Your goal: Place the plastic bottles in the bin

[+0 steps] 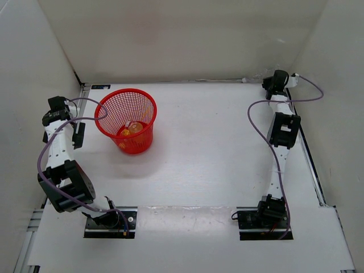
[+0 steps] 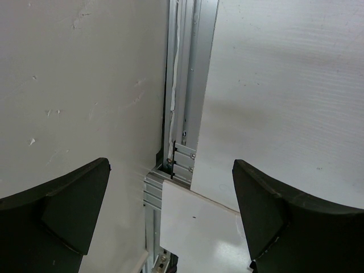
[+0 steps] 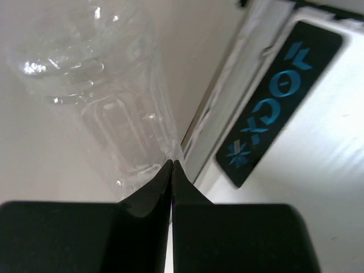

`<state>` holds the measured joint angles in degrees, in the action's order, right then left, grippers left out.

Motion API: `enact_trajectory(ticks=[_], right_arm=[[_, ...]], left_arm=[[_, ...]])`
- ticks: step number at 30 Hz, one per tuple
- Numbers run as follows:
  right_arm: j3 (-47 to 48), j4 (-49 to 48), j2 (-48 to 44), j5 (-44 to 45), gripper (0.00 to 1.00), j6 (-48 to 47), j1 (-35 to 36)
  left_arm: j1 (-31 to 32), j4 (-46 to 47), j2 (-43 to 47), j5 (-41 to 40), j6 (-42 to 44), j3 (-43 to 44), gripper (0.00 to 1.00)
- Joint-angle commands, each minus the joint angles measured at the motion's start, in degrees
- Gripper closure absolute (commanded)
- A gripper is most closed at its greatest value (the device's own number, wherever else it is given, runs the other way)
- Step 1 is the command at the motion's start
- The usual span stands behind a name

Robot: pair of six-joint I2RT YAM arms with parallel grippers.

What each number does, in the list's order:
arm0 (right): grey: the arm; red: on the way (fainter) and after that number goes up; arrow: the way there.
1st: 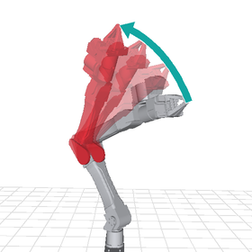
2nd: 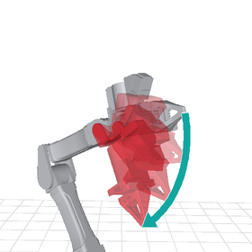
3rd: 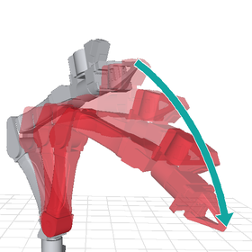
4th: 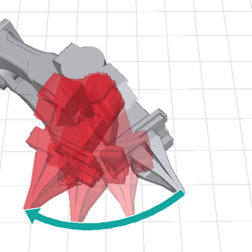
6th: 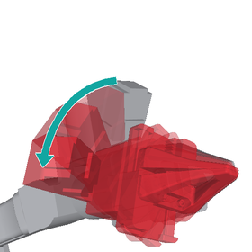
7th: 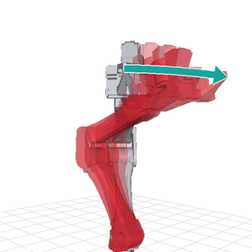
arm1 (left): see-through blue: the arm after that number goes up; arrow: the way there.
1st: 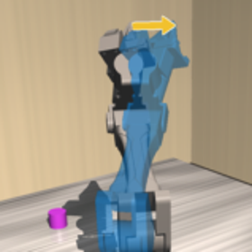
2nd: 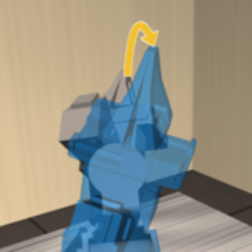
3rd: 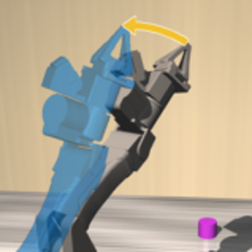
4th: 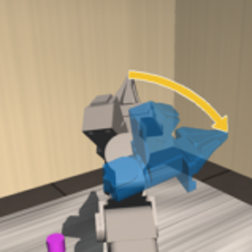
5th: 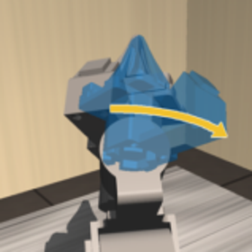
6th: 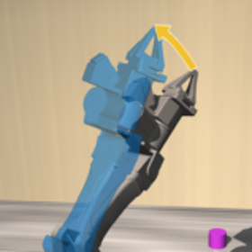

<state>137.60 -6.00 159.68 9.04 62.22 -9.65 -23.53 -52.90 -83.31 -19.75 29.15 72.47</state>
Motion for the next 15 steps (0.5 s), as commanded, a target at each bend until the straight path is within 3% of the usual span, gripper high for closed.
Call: enact_trajectory(ticks=[1, 5, 10, 15], right_arm=[[0.12, 2.29, -4.81, -6.56, 1.00, -8.95, 1.03], [-0.65, 4.85, -7.27, -9.91, 1.00, -17.10, 3.49], [-1.81, 7.14, -9.82, -7.82, 1.00, -29.24, 7.28], [-3.64, 7.67, -10.96, -11.93, 1.00, -25.94, 7.89]], left_arm=[[-0.38, 0.26, 2.98, 0.24, 0.30, -0.40, 0.00], [-0.38, 0.26, 2.98, 0.76, 0.30, -0.92, 0.00], [-0.38, 0.26, 2.98, 0.76, 0.30, -0.92, 0.00], [-0.38, 0.79, 3.50, 0.76, 0.30, -0.92, 0.00]])
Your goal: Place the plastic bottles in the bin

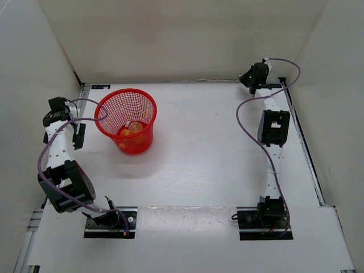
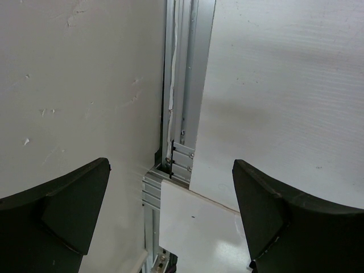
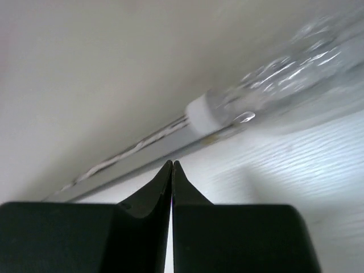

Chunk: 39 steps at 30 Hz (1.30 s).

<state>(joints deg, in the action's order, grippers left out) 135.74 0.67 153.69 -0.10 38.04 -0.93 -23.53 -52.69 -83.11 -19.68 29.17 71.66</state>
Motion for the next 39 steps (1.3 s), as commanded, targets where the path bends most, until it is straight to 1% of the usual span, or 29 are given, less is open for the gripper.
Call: enact_trajectory(ticks=[1, 2, 3, 4, 5, 6, 7, 8, 9, 10, 12, 15, 18, 20, 23, 25, 30, 31, 36, 37, 38, 39], right_arm=[[-2.93, 1.00, -5.50, -2.80, 0.96, -0.44, -0.83], [-3.98, 0.48, -6.03, -2.80, 0.76, 0.79, -0.83], [-6.00, 0.48, -6.99, -2.80, 0.55, 4.20, -1.44], [-7.06, 0.48, -7.52, -1.93, 0.39, 7.28, -1.44], [-8.20, 0.48, -8.05, -1.14, 0.30, 11.14, -3.01], [-9.17, -0.22, -8.05, -1.13, 0.01, 15.00, -3.81], [-9.79, -0.23, -8.05, -1.65, 0.00, 22.70, -4.60], [-9.19, -0.23, -6.14, -2.36, 0.00, 25.65, -5.91], [-7.96, 0.56, -4.90, -3.06, 0.00, 27.77, -5.93], [-4.03, 0.56, -3.58, -3.07, 0.00, 29.62, -6.62], [-0.14, 1.53, 0.02, -1.93, 0.00, 29.63, -6.63], [0.66, -1.00, 2.66, 1.32, 0.00, 35.15, -6.63], [3.20, -2.94, 6.96, 3.96, 0.00, 43.94, -7.16], [7.59, -4.89, 10.92, 6.41, 0.00, 49.39, -6.46], [6.65, -5.41, 12.25, 10.02, 0.00, 55.45, -5.32], [6.64, -5.41, 13.47, 11.43, 0.00, 56.61, -4.79], [8.22, -4.53, 15.06, 15.65, 0.00, 64.95, -4.26], [8.22, -4.53, 15.58, 16.18, 0.05, 65.84, -4.26], [8.93, -3.48, 16.12, 20.66, 0.20, 69.17, -4.26], [8.93, -3.48, 16.12, 20.66, 0.25, 69.18, -4.26], [8.93, -2.96, 16.12, 20.66, 0.38, 69.88, -4.26], [8.93, -2.95, 16.12, 21.19, 0.45, 69.89, -4.26]], left_arm=[[-0.38, 0.57, 3.31, 0.70, 0.28, -0.72, 0.00], [-0.38, 1.09, 3.31, 0.70, 0.28, -0.73, 0.00], [-0.38, 1.09, 3.31, 0.70, 0.28, -0.73, 0.00], [-0.38, 1.09, 3.31, 1.22, 0.28, -1.25, 0.00], [-0.38, 1.09, 3.31, 1.23, 0.28, -1.26, 0.00], [-0.38, 1.09, 3.83, 1.23, 0.28, -1.26, 0.00], [-0.38, 1.09, 3.83, 1.23, 0.80, -1.78, 0.00], [-0.38, 1.09, 3.83, 1.23, 0.80, -1.78, 0.00], [-0.38, 1.09, 3.83, 1.23, 0.80, -2.31, 0.00], [-0.38, 1.09, 4.36, 1.23, 0.80, -2.31, 0.00], [-0.90, 1.62, 4.36, 1.23, 0.80, -2.84, 0.00], [-0.90, 1.62, 4.36, 1.23, 0.80, -2.84, 0.00], [-0.90, 1.62, 4.36, 1.75, 0.80, -2.84, 0.00], [-0.90, 1.62, 3.83, 1.75, 1.32, -2.84, 0.00], [-0.90, 1.62, 3.31, 1.23, 1.33, -2.32, 0.00], [-0.90, 1.62, 3.31, 1.23, 1.33, -2.31, 0.00], [-0.90, 1.62, 2.69, 0.70, 1.86, -1.70, 0.00], [-0.90, 1.62, 2.69, 0.70, 1.86, -1.70, 0.00], [-0.90, 1.62, 1.64, 0.17, 1.86, -0.65, 0.00], [-0.90, 1.62, 1.64, 0.17, 1.86, -0.64, 0.00], [-0.90, 1.62, 1.64, 0.17, 1.86, -0.64, 0.00], [-0.90, 1.62, 1.64, 0.17, 1.86, -0.64, 0.00]])
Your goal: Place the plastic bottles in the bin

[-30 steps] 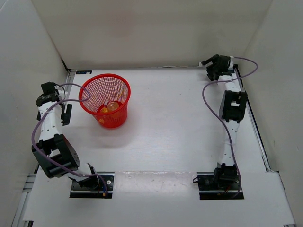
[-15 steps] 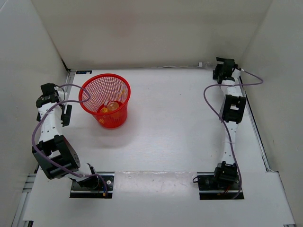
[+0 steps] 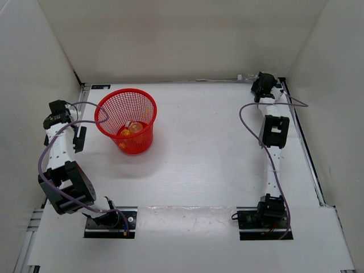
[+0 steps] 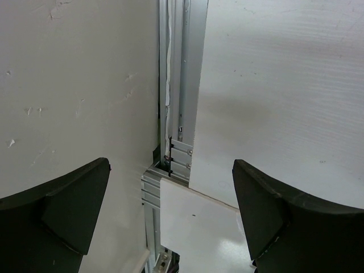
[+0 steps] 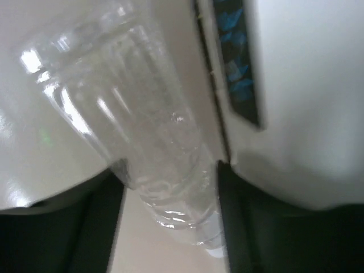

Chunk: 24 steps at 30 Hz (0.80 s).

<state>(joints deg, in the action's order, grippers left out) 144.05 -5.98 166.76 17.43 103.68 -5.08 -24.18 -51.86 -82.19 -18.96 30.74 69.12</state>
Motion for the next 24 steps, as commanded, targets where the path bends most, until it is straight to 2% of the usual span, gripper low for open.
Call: enact_trajectory(ticks=[1, 2, 5, 6, 8, 12, 17, 20, 22, 24], right_arm=[[0.62, 3.69, 3.05, 3.66, 0.49, 3.73, -0.10], [0.62, 3.17, 3.05, 3.66, 0.55, 3.72, -0.10], [0.62, 2.29, 3.05, 3.66, 0.62, 2.41, -0.10], [0.62, 1.59, 3.05, 3.66, 0.68, 2.41, -0.10], [0.62, 1.58, 1.56, 3.66, 0.72, -1.18, -0.10], [-2.54, 0.97, -3.36, 4.19, 0.92, -12.86, -0.10], [-9.38, -4.38, -9.16, 2.53, 0.98, -19.55, -0.10], [-11.15, -6.93, -11.62, -3.00, 1.00, -23.24, -0.10], [-15.61, -12.35, -15.91, -6.08, 1.00, -25.18, 0.42], [-24.66, -16.06, -19.26, -9.86, 1.00, -27.12, 0.42]], left_arm=[[-0.25, 0.79, 0.72, -0.55, -0.24, 1.89, 0.00], [-0.25, 0.79, 0.72, -0.55, -0.24, 1.89, 0.00], [-0.25, 0.26, 0.72, -1.08, -0.24, 1.89, 0.00], [-0.25, 0.26, 0.72, -1.08, -0.24, 1.89, 0.00], [-0.25, 0.26, 0.72, -1.08, -0.24, 1.89, 0.00], [-0.25, 0.26, 1.33, -1.08, -0.24, 1.89, 0.00], [-0.25, 0.26, 2.38, -1.08, -0.24, 0.84, 0.00], [-0.25, 0.26, 3.44, -0.55, -0.24, 0.31, 0.00], [-0.25, 0.26, 4.14, -0.55, -0.24, -0.22, 0.00], [-0.78, 0.79, 5.45, 0.06, -0.24, -0.91, 0.00]])
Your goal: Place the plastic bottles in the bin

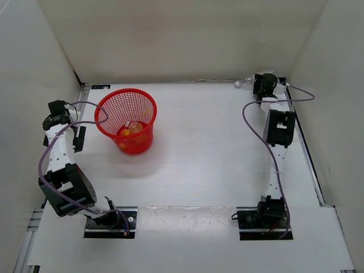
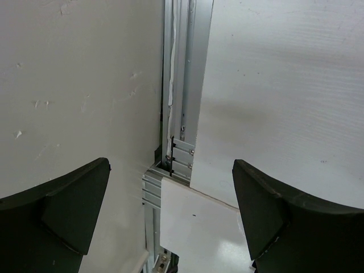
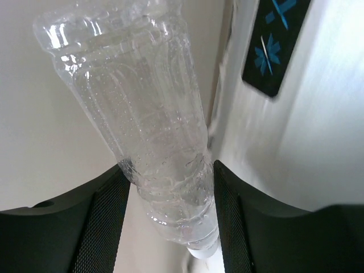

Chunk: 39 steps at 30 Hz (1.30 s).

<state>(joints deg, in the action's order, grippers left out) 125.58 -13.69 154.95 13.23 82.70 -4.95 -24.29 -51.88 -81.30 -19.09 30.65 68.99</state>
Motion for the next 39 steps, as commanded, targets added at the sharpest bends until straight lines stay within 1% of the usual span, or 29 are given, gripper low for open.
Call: enact_trajectory(ticks=[1, 2, 4, 5, 6, 8, 10, 12, 13, 14, 17, 19, 20, 22, 23, 25, 26, 27, 28, 29, 30, 31, 32, 33, 34, 35, 36, 37, 39], right_arm=[[-9.18, -11.41, -10.78, -6.72, 1.00, -6.14, 0.29], [-14.61, -13.36, -12.38, -7.77, 1.00, -7.19, 0.29], [-18.95, -16.44, -15.98, -11.36, 1.00, -8.42, 0.29], [-21.93, -19.32, -16.87, -12.69, 1.00, -8.43, 0.29], [-23.00, -21.09, -17.57, -14.01, 1.00, -8.43, 0.29], [-23.63, -23.73, -18.72, -17.09, 1.00, -7.90, 0.29], [-23.63, -24.36, -21.00, -21.57, 1.00, -9.12, 0.29], [-21.27, -23.84, -23.71, -25.08, 1.00, -11.67, 1.60], [-20.30, -23.14, -24.69, -27.10, 1.00, -15.25, 1.61], [-19.42, -22.26, -25.74, -31.47, 1.00, -17.28, 2.57], [-15.72, -17.70, -30.49, -38.44, 1.00, -26.33, 6.17], [-14.58, -14.00, -34.36, -44.22, 1.00, -32.21, 10.38], [-14.57, -13.30, -36.81, -45.65, 1.00, -34.07, 13.79], [-15.27, -10.05, -38.93, -48.03, 1.00, -39.94, 17.50], [-15.28, -9.08, -40.42, -48.82, 1.00, -42.07, 21.61], [-15.28, -6.09, -41.04, -48.83, 1.00, -45.76, 25.67], [-15.28, -6.08, -41.05, -48.83, 1.00, -45.78, 29.52], [-15.28, -6.60, -40.53, -48.83, 1.00, -45.78, 31.39], [-14.58, -6.61, -40.52, -47.61, 1.00, -45.78, 33.41], [-13.88, -6.61, -38.61, -46.29, 1.00, -46.30, 37.26], [-12.83, -6.61, -37.63, -44.89, 1.00, -46.92, 39.30], [-11.42, -5.22, -36.32, -43.92, 1.00, -47.53, 41.23], [-7.32, -4.07, -33.00, -43.21, 1.00, -49.45, 44.73], [-4.84, -2.41, -31.22, -41.73, 1.00, -50.43, 46.24], [-2.21, 2.22, -27.81, -40.75, 1.00, -51.31, 48.52], [1.47, 4.27, -26.65, -39.61, 1.00, -51.32, 49.33], [1.51, 5.68, -26.03, -38.30, 1.00, -51.32, 49.86], [0.99, 5.70, -26.02, -35.93, 0.94, -50.71, 50.47], [-4.19, 3.25, -28.29, -35.12, 0.79, -49.13, 50.48]], left_arm=[[-0.67, 0.81, 4.57, 0.80, -0.16, -1.66, 0.00], [-0.67, 0.81, 5.44, 1.33, -0.16, -1.67, 0.00], [-0.67, 1.34, 6.23, 1.86, -0.16, -3.42, 0.00], [-0.67, 1.34, 7.02, 2.47, -0.16, -3.42, 0.00], [-1.19, 1.86, 7.03, 2.48, -0.16, -4.21, 0.00], [-1.19, 1.87, 8.78, 3.79, 0.37, -4.92, 0.00], [-1.19, 2.48, 9.66, 4.76, 0.37, -6.06, 0.00], [-1.72, 2.48, 10.54, 6.25, -0.15, -6.76, 0.00], [-1.72, 2.48, 11.42, 6.26, -0.94, -6.76, 0.00], [-1.72, 3.00, 12.29, 7.13, -0.95, -8.07, 0.00], [-1.72, 3.53, 15.01, 8.37, -2.44, -10.09, 0.00], [-1.72, 3.54, 16.86, 9.51, -3.75, -10.97, 0.00], [-1.72, 3.54, 18.87, 9.51, -3.76, -11.77, 0.00], [-1.72, 3.54, 21.08, 9.51, -4.46, -12.47, 0.00], [-1.72, 3.54, 23.18, 9.51, -5.16, -13.00, 0.00], [-1.72, 2.75, 25.13, 9.51, -5.86, -13.01, 0.00], [-1.72, 2.75, 26.09, 9.51, -5.87, -13.61, 0.00], [-1.72, 2.05, 27.84, 9.51, -6.48, -13.62, 0.00], [-1.72, 2.04, 28.73, 9.51, -6.48, -14.23, 0.00], [-1.72, 1.26, 29.52, 9.51, -6.48, -14.24, 0.00], [-1.72, 0.38, 31.18, 10.21, -7.18, -14.24, 0.00], [-1.72, 0.37, 31.98, 10.22, -7.19, -14.24, 0.00], [-1.72, -0.50, 32.77, 10.74, -7.19, -14.76, 0.00], [-1.72, -1.55, 33.83, 10.74, -7.71, -14.76, 0.00], [-0.94, -2.17, 33.84, 10.74, -7.71, -14.76, 0.00], [0.64, -2.78, 34.62, 9.61, -9.11, -14.76, 0.00], [1.43, -3.57, 34.63, 8.73, -9.73, -14.76, 0.00], [2.23, -3.58, 34.63, 7.50, -10.35, -14.76, 0.00], [4.15, -4.37, 34.63, 6.71, -11.75, -14.76, 0.00]])
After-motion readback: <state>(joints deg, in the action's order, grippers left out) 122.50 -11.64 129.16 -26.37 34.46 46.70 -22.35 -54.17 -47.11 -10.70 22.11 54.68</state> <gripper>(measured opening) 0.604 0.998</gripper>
